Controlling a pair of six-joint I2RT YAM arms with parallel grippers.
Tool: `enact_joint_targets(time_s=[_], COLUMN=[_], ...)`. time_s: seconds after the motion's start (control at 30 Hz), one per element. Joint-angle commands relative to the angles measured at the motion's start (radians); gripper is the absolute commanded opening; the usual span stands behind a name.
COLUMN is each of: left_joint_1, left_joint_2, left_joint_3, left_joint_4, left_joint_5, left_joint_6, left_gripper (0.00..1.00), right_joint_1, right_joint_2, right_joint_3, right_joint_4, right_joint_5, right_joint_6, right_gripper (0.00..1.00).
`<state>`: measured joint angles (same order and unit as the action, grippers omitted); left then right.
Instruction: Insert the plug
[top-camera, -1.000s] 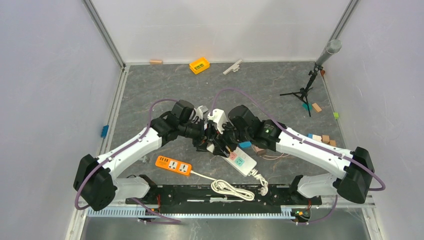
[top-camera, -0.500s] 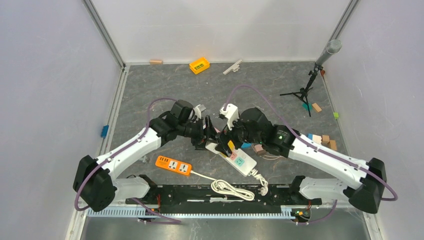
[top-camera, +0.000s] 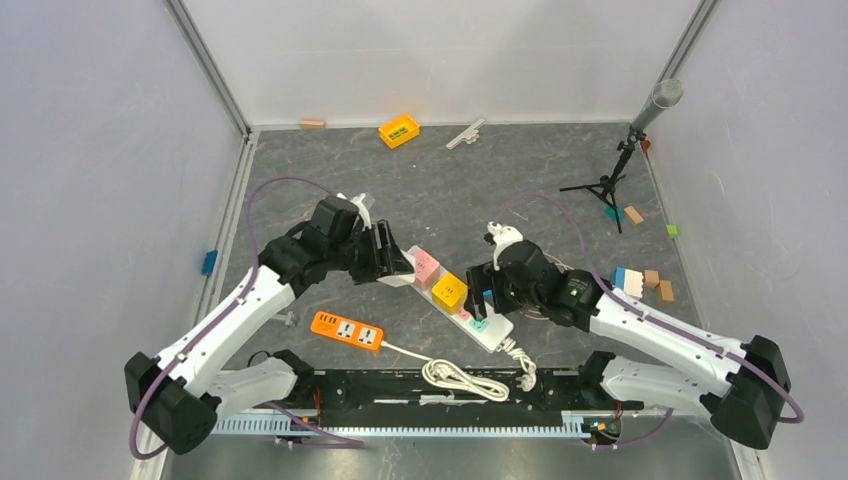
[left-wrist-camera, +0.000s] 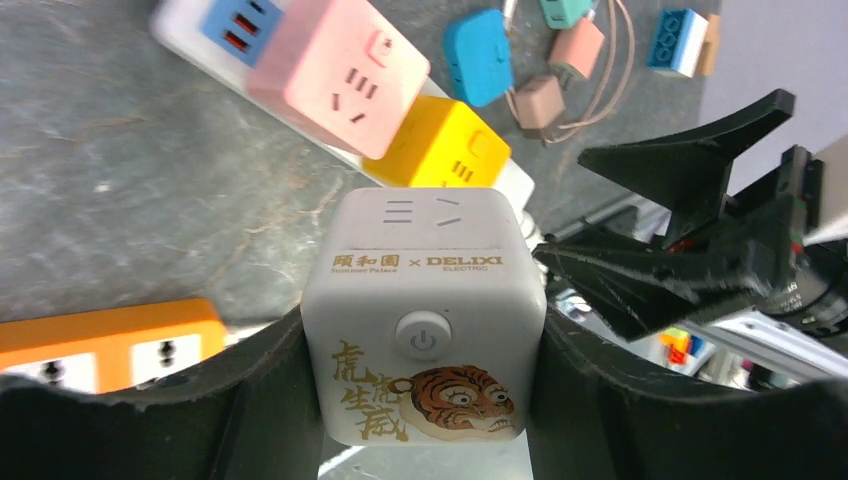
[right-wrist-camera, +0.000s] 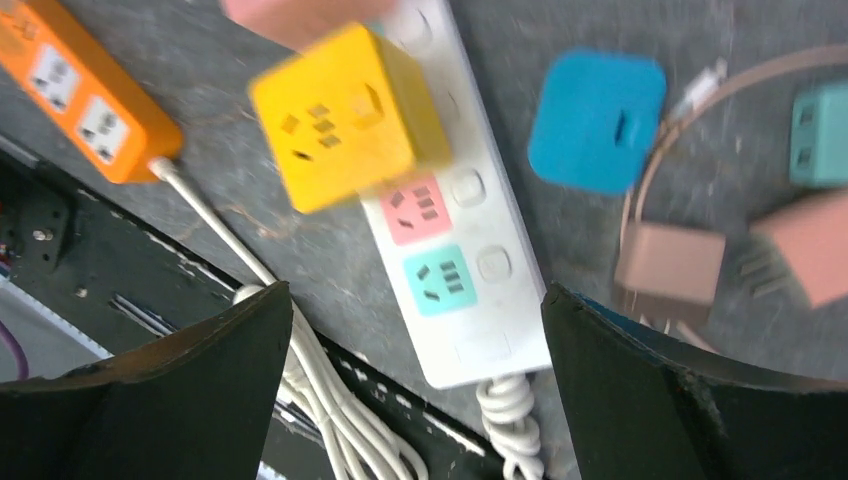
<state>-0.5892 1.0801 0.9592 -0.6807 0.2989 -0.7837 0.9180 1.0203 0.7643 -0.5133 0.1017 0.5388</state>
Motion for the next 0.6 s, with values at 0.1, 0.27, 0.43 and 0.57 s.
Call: enact_joint_targets(time_s=[0.1,0.27,0.43,0.57], left_joint_1=[0.006,0.006,0.006,0.006], left_joint_2=[-0.097,-0.136,-0.15,-0.167], left_joint_3=[0.052,0.037,0.034,0.016], left_joint_4=[-0.117,-0.13,-0.103,-0.044], left_joint_5=[-0.234,-0.295,-0.269,-0.212], left_joint_6=[0.125,0.067,0.065,0.06], left_gripper=[0.02,0.02,0.02,0.02], right_joint_1=[-0.039,-0.065,-0.098,-0.1], right_joint_2=[-0.049,-0.095,-0.07,-0.011], right_joint_3=[-0.135,-0.24,-0.308,-0.303], right_joint_4=[-0.138,-0.13,0.007,0.144], right_joint_5=[-0.13,-0.173,-0.236,-0.309], right_joint_6=[0.247,0.335,0.333,0.282], right_gripper=[0.98,0.98,0.98,0.98])
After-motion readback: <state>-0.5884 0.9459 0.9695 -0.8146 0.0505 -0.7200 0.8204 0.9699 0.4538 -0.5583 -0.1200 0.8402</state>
